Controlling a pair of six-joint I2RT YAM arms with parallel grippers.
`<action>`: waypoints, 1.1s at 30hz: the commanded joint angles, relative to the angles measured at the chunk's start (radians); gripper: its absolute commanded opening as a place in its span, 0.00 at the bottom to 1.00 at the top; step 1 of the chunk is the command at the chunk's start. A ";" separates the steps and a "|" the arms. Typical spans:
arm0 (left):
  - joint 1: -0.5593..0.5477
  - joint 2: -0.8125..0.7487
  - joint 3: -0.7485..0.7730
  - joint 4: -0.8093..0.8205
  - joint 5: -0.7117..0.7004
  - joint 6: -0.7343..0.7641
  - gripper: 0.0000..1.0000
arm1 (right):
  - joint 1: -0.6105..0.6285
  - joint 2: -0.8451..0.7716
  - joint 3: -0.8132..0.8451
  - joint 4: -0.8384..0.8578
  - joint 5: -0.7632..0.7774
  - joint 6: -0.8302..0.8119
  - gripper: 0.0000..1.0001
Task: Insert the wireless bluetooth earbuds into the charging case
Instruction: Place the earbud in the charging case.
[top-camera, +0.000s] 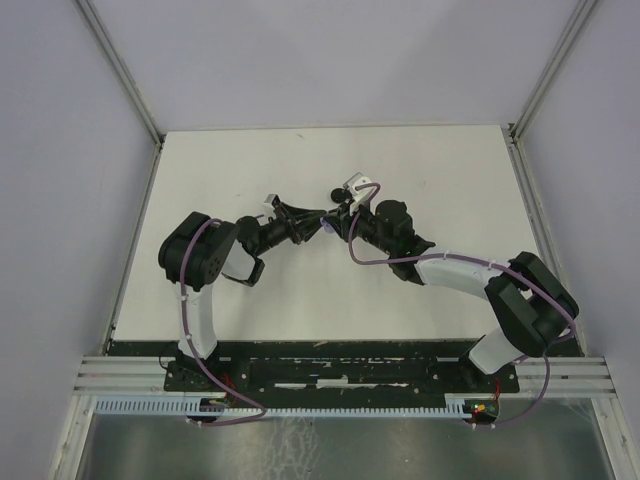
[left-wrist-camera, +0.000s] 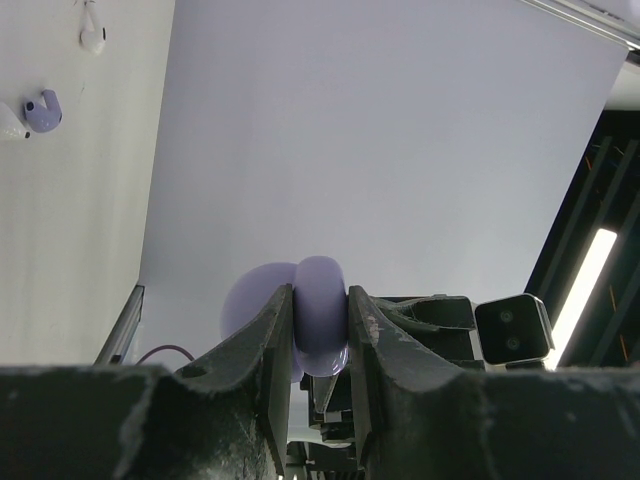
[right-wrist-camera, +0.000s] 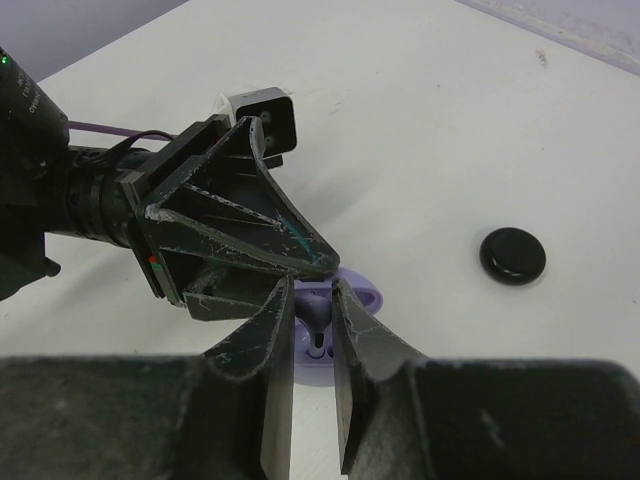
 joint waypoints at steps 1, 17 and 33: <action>-0.004 -0.034 0.029 0.201 -0.004 -0.031 0.03 | 0.005 -0.006 -0.004 0.031 -0.028 -0.003 0.04; -0.001 0.001 0.049 0.202 -0.007 -0.018 0.03 | 0.000 -0.188 -0.054 0.042 0.098 0.057 0.60; 0.093 -0.031 0.015 0.202 0.102 0.098 0.03 | -0.167 0.042 0.394 -1.006 0.468 0.272 0.74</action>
